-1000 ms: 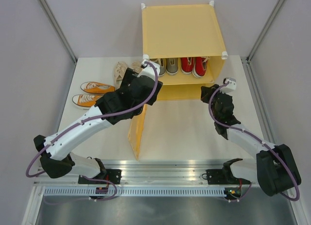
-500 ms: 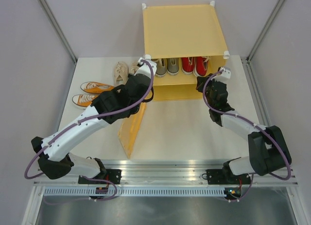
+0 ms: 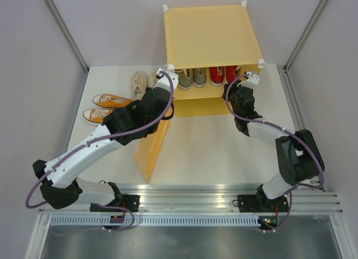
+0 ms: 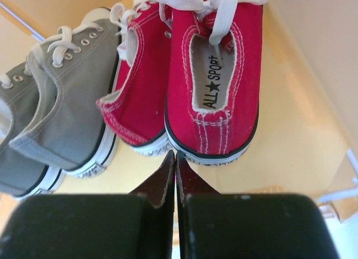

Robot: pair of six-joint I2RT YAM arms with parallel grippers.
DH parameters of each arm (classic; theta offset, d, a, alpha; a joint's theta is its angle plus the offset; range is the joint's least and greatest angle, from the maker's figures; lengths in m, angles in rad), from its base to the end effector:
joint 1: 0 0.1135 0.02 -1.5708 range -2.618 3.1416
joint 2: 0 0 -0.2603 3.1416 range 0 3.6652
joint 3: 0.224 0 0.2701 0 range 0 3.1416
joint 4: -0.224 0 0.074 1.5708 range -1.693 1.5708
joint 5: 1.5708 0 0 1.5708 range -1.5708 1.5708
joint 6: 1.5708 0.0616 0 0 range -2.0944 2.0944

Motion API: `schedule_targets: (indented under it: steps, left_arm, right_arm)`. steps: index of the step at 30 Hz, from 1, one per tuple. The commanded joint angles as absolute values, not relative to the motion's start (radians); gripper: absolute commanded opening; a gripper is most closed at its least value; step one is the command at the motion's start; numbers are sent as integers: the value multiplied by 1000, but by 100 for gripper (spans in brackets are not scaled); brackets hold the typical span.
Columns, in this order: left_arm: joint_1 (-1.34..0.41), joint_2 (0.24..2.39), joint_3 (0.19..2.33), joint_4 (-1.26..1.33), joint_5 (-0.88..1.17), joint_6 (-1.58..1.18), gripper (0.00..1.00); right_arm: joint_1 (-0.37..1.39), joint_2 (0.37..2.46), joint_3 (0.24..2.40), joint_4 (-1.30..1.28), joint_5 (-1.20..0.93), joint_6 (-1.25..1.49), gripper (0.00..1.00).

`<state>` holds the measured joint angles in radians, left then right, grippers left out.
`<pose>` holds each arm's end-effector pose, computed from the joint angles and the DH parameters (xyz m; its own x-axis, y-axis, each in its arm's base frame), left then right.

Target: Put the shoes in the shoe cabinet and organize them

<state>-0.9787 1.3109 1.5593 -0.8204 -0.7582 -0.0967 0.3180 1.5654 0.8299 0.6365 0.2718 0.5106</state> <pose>0.1989 -0.2199 0.4237 -0.3277 0.3616 -0.8728 0.2493 0.9242 0.2893 0.3726 0.1052 0.2284 -0.1051 0.4610 -0.8811 0.0045 0.8863 0.4632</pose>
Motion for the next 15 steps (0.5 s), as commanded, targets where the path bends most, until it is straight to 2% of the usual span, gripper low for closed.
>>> schedule_targets:
  steps: [1, 15]
  left_arm:
    - [-996, 1275, 1548, -830, -755, -83, 2]
    - [-996, 1266, 1526, -830, -792, -81, 2]
  right_arm:
    - [296, 1620, 919, 693, 345, 457, 1]
    - [264, 1703, 1037, 657, 364, 405, 1]
